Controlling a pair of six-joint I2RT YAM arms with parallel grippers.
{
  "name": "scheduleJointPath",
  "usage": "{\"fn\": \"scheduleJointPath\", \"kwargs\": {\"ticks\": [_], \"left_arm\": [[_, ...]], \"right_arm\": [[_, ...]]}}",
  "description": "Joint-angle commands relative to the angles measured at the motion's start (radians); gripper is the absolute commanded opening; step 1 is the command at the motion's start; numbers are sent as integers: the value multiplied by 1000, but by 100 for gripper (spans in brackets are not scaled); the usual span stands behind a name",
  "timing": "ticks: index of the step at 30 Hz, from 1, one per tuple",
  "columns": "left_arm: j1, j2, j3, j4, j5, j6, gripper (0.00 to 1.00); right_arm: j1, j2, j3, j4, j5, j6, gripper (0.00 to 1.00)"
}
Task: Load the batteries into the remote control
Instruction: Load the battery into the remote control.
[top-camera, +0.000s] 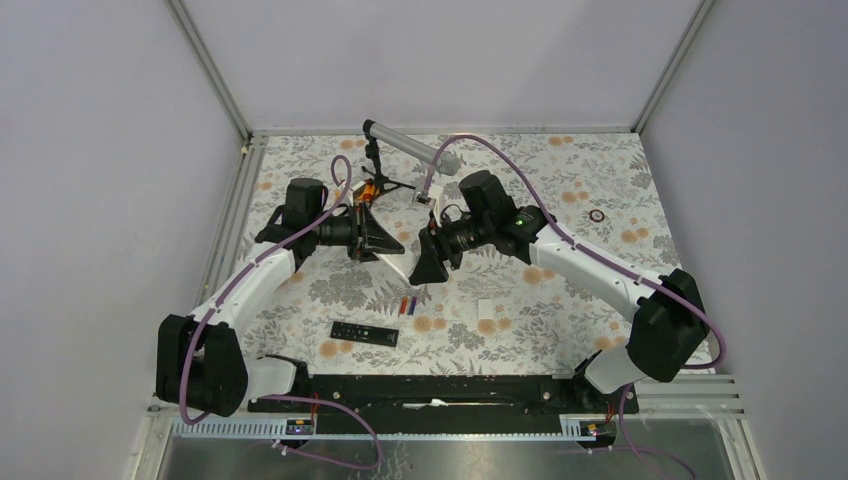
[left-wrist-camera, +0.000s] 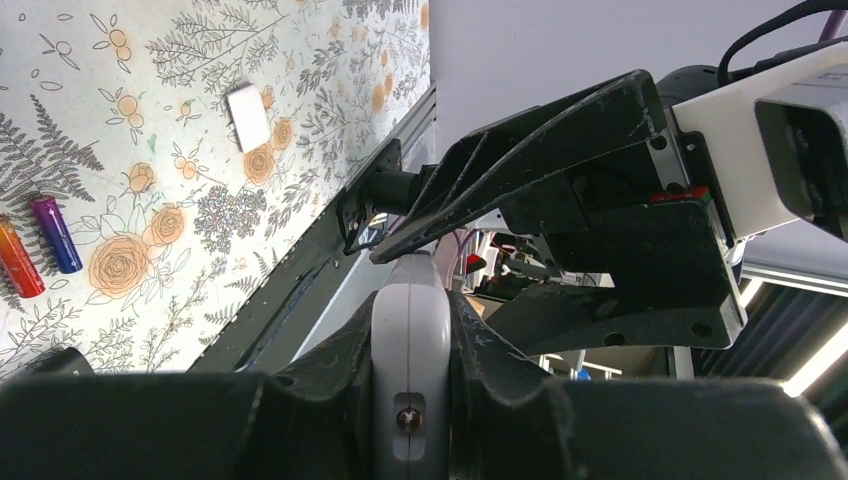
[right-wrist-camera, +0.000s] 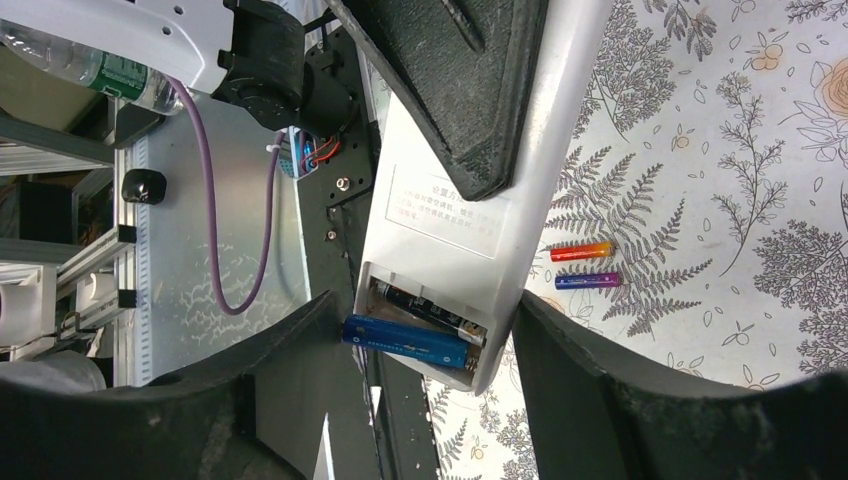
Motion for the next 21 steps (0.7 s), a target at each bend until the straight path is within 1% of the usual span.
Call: {"fn": "scheduleJointPath", "kwargs": {"ticks": [1,6,14,21], "left_arm": [[5,-1,55,46,-23,1,0],[5,-5,55,46,-22,-4,0],[5,-13,59,46,-5,-26,0],[5,-15,69,54,35,-76,0]], "right_arm": [[10,-24,14,0,-50,-13,68],[9,-23,11,4,-39,-12,62],[8,-29,-7,36,-50,-11,55],[8,-44,-47,112,-73,2,50]]}}
